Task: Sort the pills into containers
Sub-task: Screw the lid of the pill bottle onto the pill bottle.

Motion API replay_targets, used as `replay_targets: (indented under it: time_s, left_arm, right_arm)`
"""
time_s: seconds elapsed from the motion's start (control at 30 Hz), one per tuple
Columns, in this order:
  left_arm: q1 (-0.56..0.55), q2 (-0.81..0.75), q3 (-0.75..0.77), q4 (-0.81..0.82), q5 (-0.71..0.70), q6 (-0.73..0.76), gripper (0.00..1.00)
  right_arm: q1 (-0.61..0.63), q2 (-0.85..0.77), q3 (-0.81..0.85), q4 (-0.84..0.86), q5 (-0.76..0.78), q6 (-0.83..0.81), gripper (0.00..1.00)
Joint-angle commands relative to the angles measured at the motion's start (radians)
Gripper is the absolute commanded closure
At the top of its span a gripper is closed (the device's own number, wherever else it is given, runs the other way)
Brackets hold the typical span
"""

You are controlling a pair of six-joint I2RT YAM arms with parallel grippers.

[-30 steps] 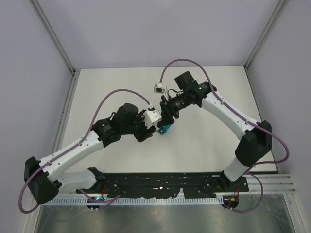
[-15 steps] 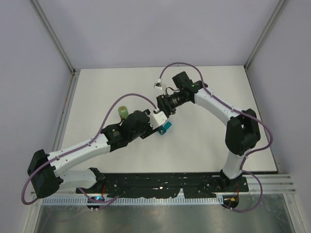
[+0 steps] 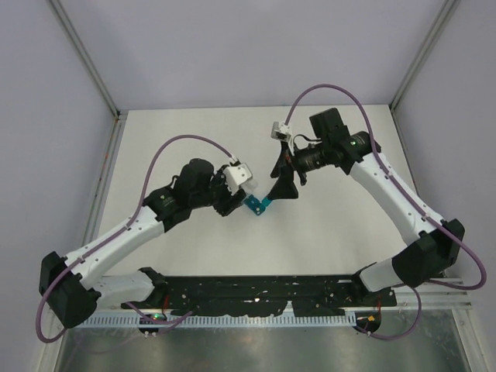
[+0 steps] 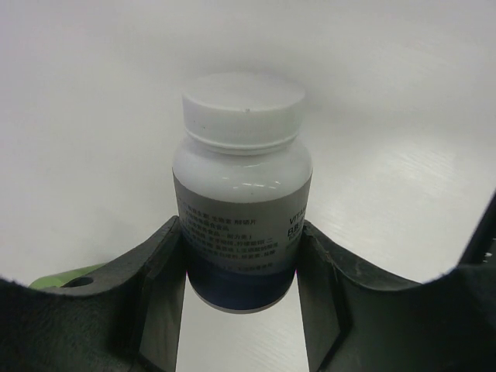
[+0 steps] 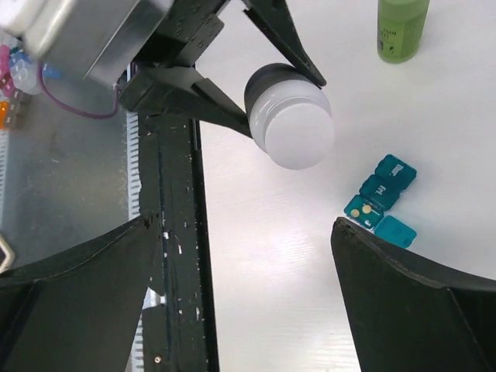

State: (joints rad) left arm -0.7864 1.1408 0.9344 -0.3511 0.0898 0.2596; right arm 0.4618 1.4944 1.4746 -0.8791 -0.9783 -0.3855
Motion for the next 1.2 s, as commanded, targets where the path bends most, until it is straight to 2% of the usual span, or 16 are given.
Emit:
replay_targets:
  time_s: [0.0, 0.17, 0.33, 0.5, 0.63, 0.73, 1.03, 1.07, 1.1, 1.17]
  left_arm:
    - [0.078, -0.047, 0.084, -0.058, 0.460, -0.040, 1.00]
    - [0.119, -0.010, 0.142, -0.169, 0.746, -0.017, 1.00]
    - [0.127, 0.031, 0.191, -0.239, 0.858, 0.001, 1.00]
    - [0.125, 0.043, 0.216, -0.269, 0.887, 0.015, 1.00]
    - [0.125, 0.048, 0.213, -0.273, 0.892, 0.013, 1.00]
    - [0.127, 0.048, 0.210, -0.269, 0.889, 0.015, 1.00]
    - [0.127, 0.053, 0.196, -0.241, 0.855, -0.002, 1.00]
    - [0.125, 0.054, 0.192, -0.235, 0.843, -0.003, 1.00]
    - [0.127, 0.051, 0.187, -0.226, 0.822, -0.011, 1.00]
    - [0.125, 0.040, 0.176, -0.201, 0.766, -0.022, 1.00]
  right_arm:
    - [0.020, -0.115, -0.011, -0.024, 0.020, -0.180, 0.04]
    - [0.077, -0.189, -0.027, -0.009, 0.058, -0.240, 0.04]
    - [0.164, -0.195, -0.017, -0.014, 0.127, -0.271, 0.04]
    - [0.190, -0.183, 0.000, -0.024, 0.128, -0.283, 0.11]
    - [0.198, -0.165, 0.012, -0.032, 0.104, -0.282, 0.22]
    - [0.199, -0.145, 0.015, -0.035, 0.087, -0.274, 0.34]
    - [0.202, -0.115, 0.021, -0.032, 0.024, -0.247, 0.51]
    - [0.038, -0.115, 0.021, -0.032, 0.020, -0.242, 0.55]
    - [0.202, -0.109, 0.023, -0.031, 0.013, -0.233, 0.57]
    - [0.202, -0.102, 0.020, -0.028, 0.007, -0.210, 0.63]
